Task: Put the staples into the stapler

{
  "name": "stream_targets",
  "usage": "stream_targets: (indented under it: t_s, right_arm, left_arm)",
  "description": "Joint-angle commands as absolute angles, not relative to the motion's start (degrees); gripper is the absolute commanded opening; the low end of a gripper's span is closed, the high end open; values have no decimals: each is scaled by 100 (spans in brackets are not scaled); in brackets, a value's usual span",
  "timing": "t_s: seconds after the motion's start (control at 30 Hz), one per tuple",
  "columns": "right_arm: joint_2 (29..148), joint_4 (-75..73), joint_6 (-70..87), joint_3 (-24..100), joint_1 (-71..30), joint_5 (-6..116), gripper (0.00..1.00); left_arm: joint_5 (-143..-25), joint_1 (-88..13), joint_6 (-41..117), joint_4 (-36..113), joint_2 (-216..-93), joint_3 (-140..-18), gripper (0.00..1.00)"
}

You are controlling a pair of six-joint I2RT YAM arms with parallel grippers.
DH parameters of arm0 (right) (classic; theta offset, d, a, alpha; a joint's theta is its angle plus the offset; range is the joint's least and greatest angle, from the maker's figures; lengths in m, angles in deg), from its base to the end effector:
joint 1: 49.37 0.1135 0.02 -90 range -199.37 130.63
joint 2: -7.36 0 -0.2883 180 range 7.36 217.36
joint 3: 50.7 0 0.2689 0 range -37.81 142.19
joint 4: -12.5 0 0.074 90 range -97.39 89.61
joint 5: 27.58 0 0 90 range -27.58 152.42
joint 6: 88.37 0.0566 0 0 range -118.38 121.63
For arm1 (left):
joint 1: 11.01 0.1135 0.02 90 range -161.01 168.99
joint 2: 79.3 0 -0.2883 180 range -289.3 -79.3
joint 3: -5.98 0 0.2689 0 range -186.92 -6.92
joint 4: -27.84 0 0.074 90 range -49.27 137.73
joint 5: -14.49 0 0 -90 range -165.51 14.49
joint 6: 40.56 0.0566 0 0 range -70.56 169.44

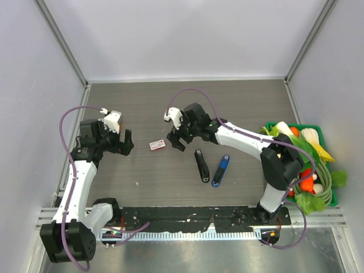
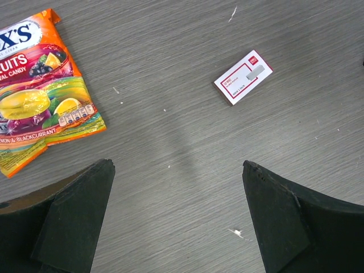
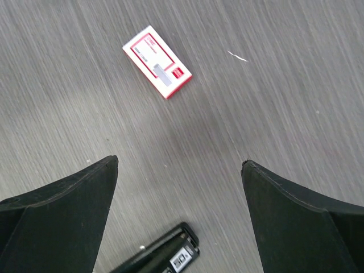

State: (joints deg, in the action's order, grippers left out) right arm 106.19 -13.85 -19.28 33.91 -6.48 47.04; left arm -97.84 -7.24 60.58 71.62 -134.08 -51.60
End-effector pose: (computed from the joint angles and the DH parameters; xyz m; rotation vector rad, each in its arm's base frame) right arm 0.2994 0.2986 0.2487 -1.3338 1.8730 0.5056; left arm 0.2186 -0.0071 0.2793 0.3437 2.2134 -0.3046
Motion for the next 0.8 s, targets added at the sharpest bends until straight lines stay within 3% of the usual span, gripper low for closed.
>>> stream_targets:
  t_s: [0.0,0.37,0.77]
  right_arm:
    - [10851,-1049,-1534,3856,-350,4642,94]
    - [11546,-1129,-1937,3979,37,5038,95]
    - [12003,-1576,-4134,4269,29,4924,96]
  left_arm:
    - [-9925,-696,5964,6868,-13256,-5113,100]
    - [-10100,-696,5876,6841,-13520,-5121,100]
    - [-9977,-696,5902,6657,-13361,-4954,100]
